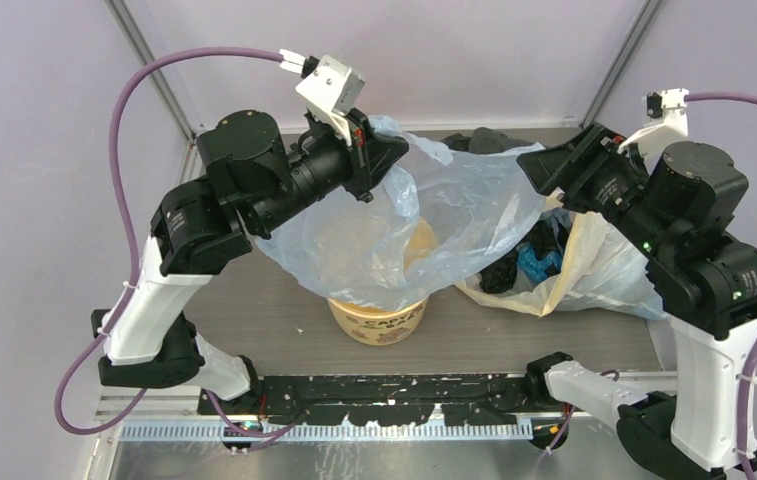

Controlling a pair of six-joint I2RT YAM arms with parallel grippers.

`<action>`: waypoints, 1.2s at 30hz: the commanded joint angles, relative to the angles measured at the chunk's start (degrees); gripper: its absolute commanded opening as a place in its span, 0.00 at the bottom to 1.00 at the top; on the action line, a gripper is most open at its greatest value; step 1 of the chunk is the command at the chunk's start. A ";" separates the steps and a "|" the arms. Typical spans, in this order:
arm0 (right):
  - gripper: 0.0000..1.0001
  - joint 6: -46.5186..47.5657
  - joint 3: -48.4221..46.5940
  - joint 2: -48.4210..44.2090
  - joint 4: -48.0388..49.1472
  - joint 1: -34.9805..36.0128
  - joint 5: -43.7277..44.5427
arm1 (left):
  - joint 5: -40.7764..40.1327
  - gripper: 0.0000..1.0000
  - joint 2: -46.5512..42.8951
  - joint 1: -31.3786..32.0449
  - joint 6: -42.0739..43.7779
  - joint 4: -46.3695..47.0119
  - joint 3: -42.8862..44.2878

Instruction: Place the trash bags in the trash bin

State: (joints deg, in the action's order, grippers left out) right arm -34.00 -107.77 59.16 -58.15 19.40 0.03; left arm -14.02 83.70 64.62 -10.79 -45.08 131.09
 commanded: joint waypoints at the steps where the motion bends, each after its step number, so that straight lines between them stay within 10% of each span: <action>1: 0.68 6.13 -6.30 -0.62 -4.01 0.16 0.74 | -0.83 0.01 -1.75 -0.46 1.22 -1.24 0.41; 11: 0.64 9.18 -28.80 7.76 -11.69 0.17 -10.83 | -0.30 0.00 -1.38 -0.46 0.85 -2.21 2.22; 22: 0.31 3.37 -11.49 7.28 2.08 0.44 -24.20 | 0.81 0.00 -1.25 -0.48 0.21 -0.37 0.78; 36: 0.31 8.11 -5.02 12.14 3.51 32.96 7.88 | 1.12 0.00 -0.29 -0.46 -1.33 0.79 -0.04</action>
State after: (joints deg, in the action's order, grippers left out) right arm -27.44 -116.38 72.05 -59.24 49.10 -1.98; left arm -13.67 83.68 64.38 -11.60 -46.96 130.93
